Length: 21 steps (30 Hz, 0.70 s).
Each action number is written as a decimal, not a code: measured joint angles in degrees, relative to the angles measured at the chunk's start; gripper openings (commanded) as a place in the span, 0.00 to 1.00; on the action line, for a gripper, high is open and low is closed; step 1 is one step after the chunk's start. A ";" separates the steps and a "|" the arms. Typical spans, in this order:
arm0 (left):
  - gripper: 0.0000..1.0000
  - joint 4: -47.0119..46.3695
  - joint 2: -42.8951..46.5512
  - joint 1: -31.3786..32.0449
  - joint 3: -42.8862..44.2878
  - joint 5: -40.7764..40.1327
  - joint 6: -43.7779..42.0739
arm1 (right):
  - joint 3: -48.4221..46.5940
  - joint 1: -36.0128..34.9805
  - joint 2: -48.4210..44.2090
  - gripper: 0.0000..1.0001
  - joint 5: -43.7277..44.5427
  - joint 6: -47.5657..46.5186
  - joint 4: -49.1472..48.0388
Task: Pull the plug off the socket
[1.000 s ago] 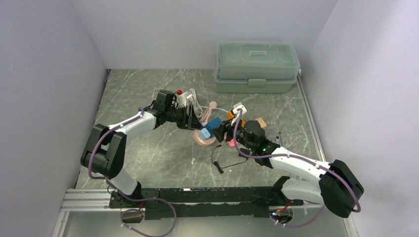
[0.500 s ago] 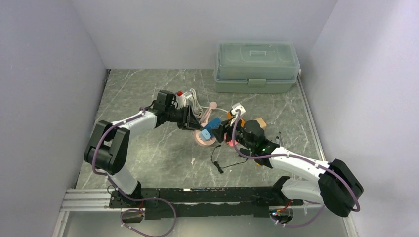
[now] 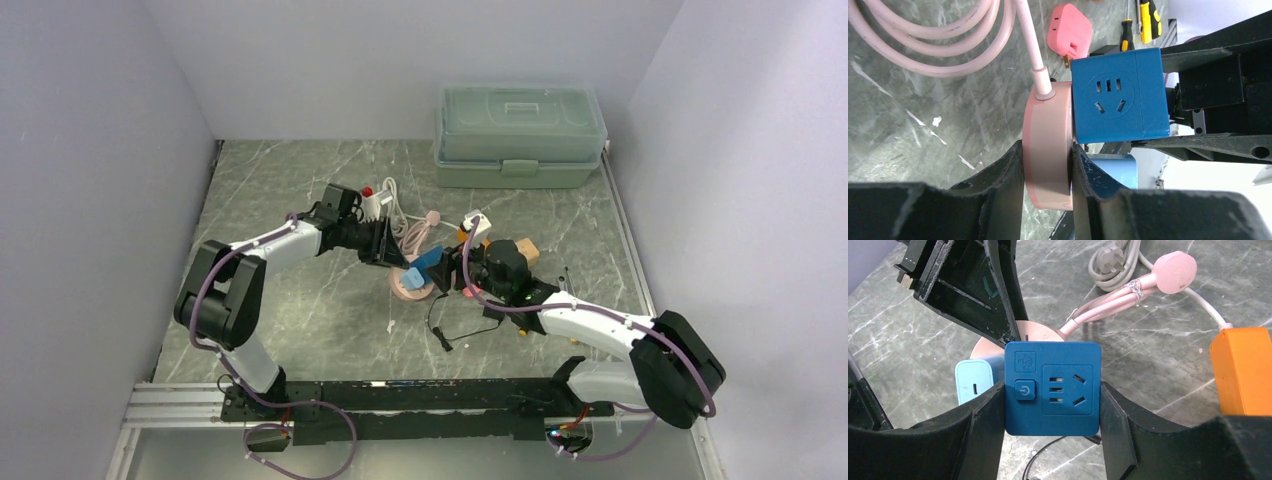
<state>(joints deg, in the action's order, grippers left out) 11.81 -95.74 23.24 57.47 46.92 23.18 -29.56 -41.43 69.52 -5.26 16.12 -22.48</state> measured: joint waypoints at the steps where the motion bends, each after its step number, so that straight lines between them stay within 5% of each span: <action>1: 0.00 -0.11 -0.24 -0.15 0.00 0.48 0.22 | 0.52 -0.02 -0.22 0.00 0.02 0.04 -0.52; 15: 0.00 0.72 -3.61 -1.14 0.09 5.22 1.92 | 5.09 -4.79 -4.04 0.00 7.45 1.77 -2.58; 21: 0.00 5.46 -3.28 2.73 2.82 -2.54 -4.02 | -0.28 -2.86 -1.31 0.00 4.72 3.02 7.96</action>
<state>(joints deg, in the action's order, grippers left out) 17.28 -99.02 25.98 60.29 44.38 19.16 -29.85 -44.29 68.20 -0.54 19.14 -14.52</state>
